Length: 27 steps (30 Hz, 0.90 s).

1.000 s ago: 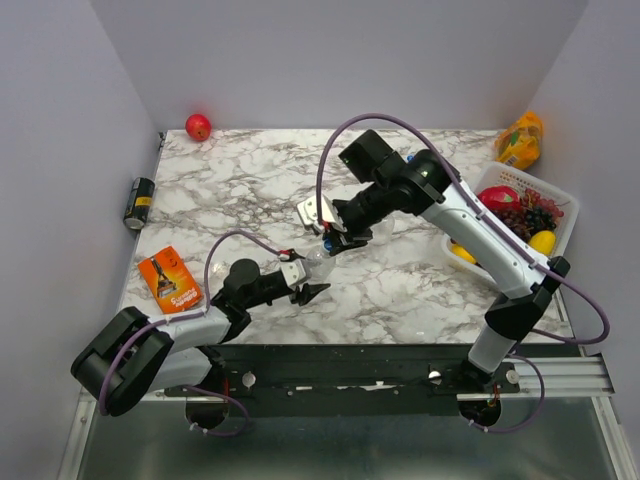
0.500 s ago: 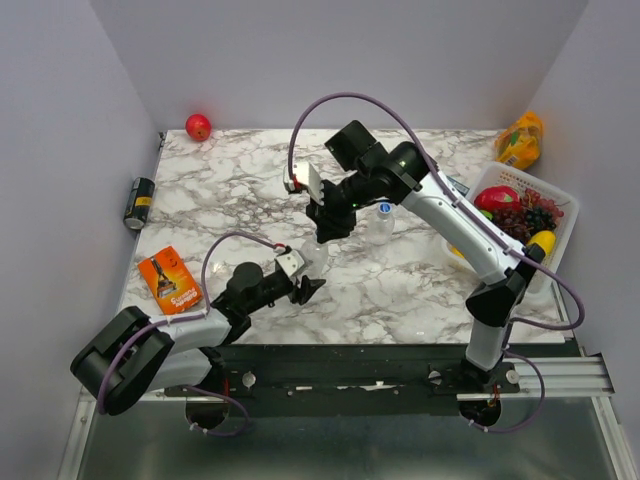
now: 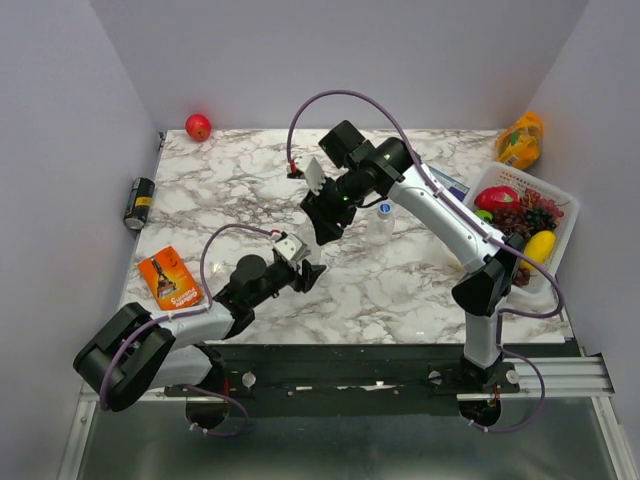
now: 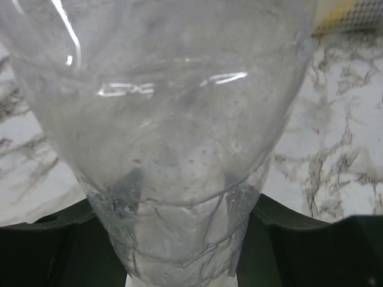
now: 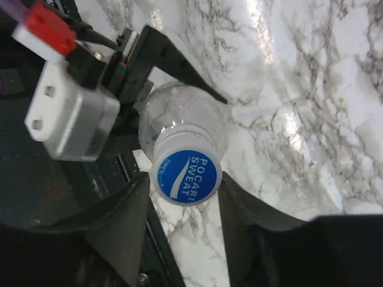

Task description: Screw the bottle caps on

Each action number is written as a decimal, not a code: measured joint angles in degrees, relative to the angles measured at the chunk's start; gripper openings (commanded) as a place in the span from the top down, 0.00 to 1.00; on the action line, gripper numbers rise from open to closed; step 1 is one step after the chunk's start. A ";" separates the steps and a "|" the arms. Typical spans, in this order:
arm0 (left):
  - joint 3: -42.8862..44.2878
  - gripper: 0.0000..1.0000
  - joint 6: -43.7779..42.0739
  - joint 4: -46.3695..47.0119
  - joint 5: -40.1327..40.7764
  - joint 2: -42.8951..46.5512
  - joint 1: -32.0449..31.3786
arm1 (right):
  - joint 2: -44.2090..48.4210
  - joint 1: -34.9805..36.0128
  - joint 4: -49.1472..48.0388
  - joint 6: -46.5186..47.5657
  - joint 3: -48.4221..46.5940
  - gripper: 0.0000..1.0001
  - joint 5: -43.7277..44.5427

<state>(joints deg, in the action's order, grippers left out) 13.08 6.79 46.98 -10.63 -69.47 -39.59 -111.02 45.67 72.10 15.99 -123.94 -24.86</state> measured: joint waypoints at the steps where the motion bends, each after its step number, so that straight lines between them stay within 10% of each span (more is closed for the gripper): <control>1: 0.87 1.00 0.37 1.05 0.52 0.00 0.11 | -0.28 0.15 0.94 -0.13 -0.09 0.34 0.48; 13: 2.36 1.00 3.67 3.48 1.14 -2.19 0.15 | 3.65 0.50 3.89 2.10 -2.47 0.20 5.22; 17: 2.47 1.00 3.04 3.17 0.72 -2.19 0.15 | 9.62 0.46 4.33 5.66 1.70 0.00 5.55; 27: 3.91 1.00 -5.60 -5.33 -6.51 3.61 0.26 | 9.40 0.44 1.01 15.04 -3.13 0.01 3.21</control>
<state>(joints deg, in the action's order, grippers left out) 16.99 1.19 41.65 -17.15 -65.87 -39.33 -101.62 46.11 73.10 31.03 -127.07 -21.65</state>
